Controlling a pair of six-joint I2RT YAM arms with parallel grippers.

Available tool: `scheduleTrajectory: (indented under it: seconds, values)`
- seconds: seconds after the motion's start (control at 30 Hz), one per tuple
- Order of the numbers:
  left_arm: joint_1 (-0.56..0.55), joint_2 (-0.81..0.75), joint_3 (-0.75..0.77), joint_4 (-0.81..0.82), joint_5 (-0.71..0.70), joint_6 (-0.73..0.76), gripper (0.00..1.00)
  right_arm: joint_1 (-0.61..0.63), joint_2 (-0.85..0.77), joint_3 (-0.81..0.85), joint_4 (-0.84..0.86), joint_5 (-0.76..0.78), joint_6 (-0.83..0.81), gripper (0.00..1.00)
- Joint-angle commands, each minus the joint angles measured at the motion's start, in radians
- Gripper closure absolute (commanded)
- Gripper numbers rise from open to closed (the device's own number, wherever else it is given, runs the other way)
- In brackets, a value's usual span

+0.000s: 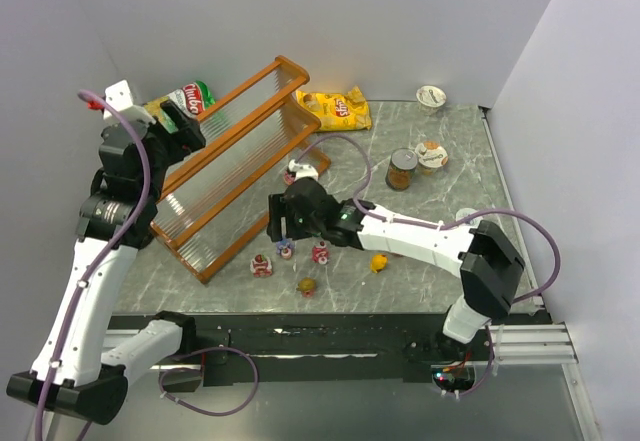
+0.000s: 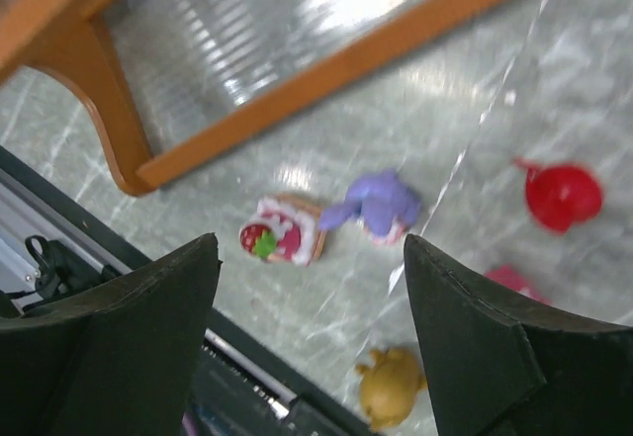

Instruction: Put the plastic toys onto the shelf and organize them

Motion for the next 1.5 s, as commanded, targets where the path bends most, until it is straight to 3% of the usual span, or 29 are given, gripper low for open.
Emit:
scheduleTrajectory:
  seconds: [0.0,0.4,1.1,1.47]
  values:
    - [-0.007,-0.047,-0.020,-0.103,-0.075,-0.077,0.04,0.075,0.026,0.072,-0.077,0.115,0.131,0.20]
    - [-0.049,-0.159,-0.068,-0.166,-0.150,-0.091,0.04,0.240,0.253,0.281,-0.269,0.253,0.264,0.21]
    - [-0.131,-0.179,-0.017,-0.186,-0.138,-0.016,0.04,0.246,0.446,0.468,-0.353,0.304,0.232,0.37]
    - [-0.131,-0.190,-0.023,-0.195,-0.136,-0.016,0.04,0.243,0.482,0.476,-0.399,0.313,0.240,0.48]
